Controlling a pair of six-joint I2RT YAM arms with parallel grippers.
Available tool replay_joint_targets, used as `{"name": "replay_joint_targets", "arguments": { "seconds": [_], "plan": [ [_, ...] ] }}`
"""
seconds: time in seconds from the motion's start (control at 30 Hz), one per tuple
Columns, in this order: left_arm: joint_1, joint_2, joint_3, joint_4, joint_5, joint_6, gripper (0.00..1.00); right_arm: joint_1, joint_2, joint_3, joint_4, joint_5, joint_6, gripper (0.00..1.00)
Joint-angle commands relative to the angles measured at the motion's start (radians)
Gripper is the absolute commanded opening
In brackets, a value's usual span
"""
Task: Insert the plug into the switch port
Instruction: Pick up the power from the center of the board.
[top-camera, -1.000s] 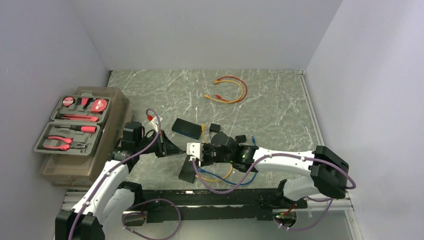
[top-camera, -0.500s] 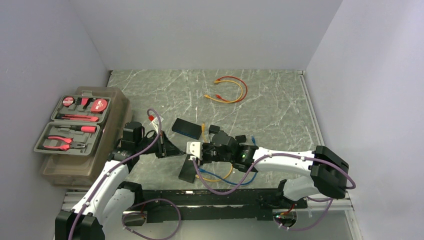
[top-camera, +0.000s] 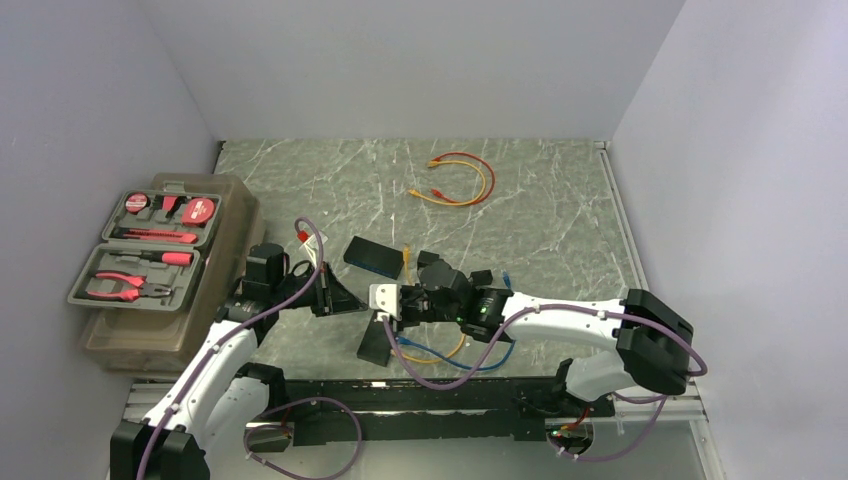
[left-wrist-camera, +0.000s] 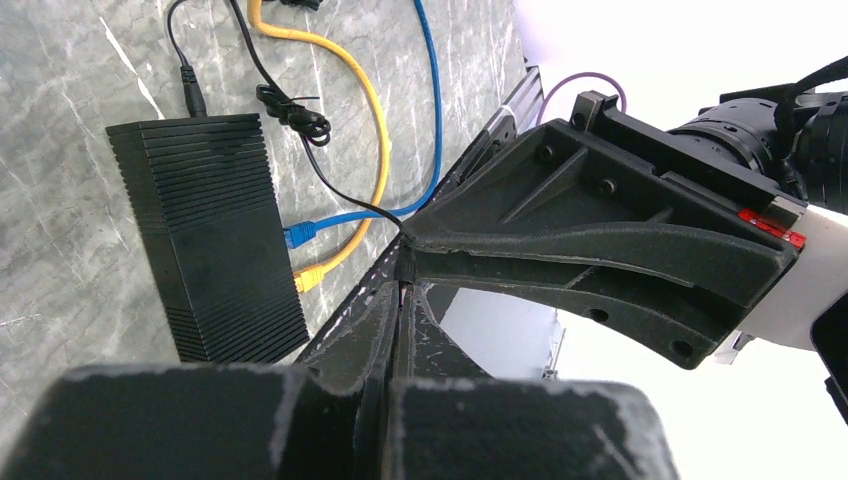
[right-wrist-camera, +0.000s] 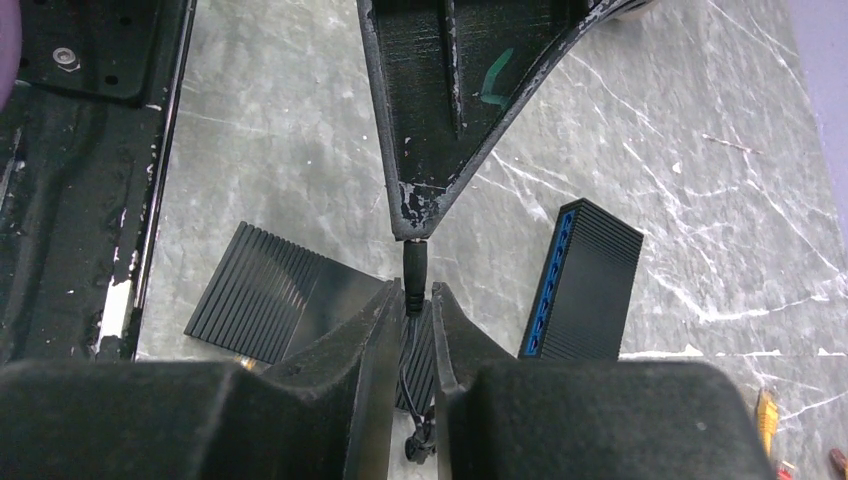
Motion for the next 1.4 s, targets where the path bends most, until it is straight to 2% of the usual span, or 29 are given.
{"name": "replay_joint_targets", "arguments": {
  "seconds": [0.0,0.53,0.73,0.93,1.0,1.07,1.2,1.37],
  "plan": [
    [0.000,-0.018,0.024,0.014,0.035,0.024,0.00,0.004,0.010,0.047,0.011,-0.039,-0.011,0.18],
    [0.000,-0.023,0.028,0.017,0.051,0.027,0.00,0.004,0.022,0.050,-0.005,-0.049,-0.014,0.13],
    [0.000,-0.032,0.021,0.041,0.069,0.012,0.00,0.004,0.027,0.053,-0.015,-0.055,-0.022,0.00],
    [0.000,-0.040,0.022,0.056,0.083,0.008,0.00,0.004,0.011,0.033,0.008,-0.065,-0.024,0.00],
    [0.000,-0.039,0.034,0.029,0.065,0.024,0.22,0.004,0.009,0.030,0.002,-0.070,-0.026,0.00],
    [0.000,-0.039,0.043,0.017,0.044,0.032,0.39,0.003,0.007,0.029,-0.006,-0.070,-0.027,0.00],
    [0.000,-0.051,0.045,0.070,0.012,-0.012,0.67,-0.004,0.031,0.034,-0.020,-0.011,-0.016,0.00],
    [0.000,-0.069,0.084,0.015,-0.156,0.001,0.85,-0.044,0.070,0.038,-0.002,0.043,0.022,0.00]
  ]
}}
